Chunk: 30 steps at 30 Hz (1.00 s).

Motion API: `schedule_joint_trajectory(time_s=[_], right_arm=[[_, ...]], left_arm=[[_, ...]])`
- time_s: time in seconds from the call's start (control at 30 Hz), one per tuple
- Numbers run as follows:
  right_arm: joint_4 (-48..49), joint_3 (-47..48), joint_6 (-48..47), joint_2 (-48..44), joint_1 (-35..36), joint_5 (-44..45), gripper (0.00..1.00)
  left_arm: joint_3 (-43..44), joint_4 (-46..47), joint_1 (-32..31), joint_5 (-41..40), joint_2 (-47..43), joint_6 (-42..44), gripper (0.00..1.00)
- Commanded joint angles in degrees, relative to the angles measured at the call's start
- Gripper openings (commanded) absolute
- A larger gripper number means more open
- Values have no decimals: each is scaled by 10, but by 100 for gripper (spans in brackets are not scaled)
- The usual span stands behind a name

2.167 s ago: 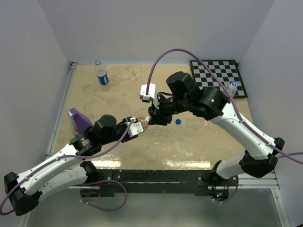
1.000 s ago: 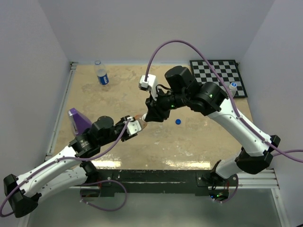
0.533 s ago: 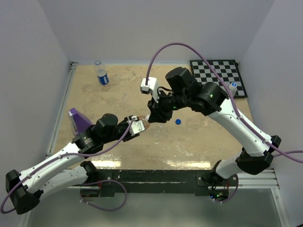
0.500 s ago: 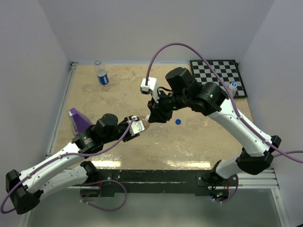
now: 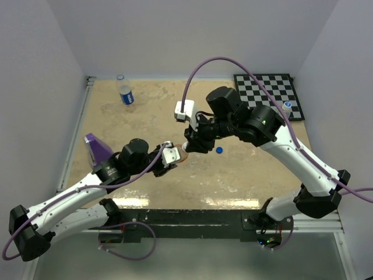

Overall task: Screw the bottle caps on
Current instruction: Screw the bottle cap onto the plastic bottle.

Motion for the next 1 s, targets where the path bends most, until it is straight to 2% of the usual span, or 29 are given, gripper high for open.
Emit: schedule_joint_trajectory(time_s=[0.0, 0.2, 0.4, 0.97], right_arm=[[9, -7, -6, 0, 20, -20, 0], [9, -9, -2, 14, 21, -29, 0], [9, -22, -4, 22, 21, -45, 0], [15, 32, 128, 75, 21, 31, 0]], left_arm=[[50, 70, -5, 34, 12, -3, 31], [43, 83, -6, 23, -8, 25, 31], [40, 83, -6, 50, -22, 61, 31], [-13, 245, -16, -65, -61, -20, 30]])
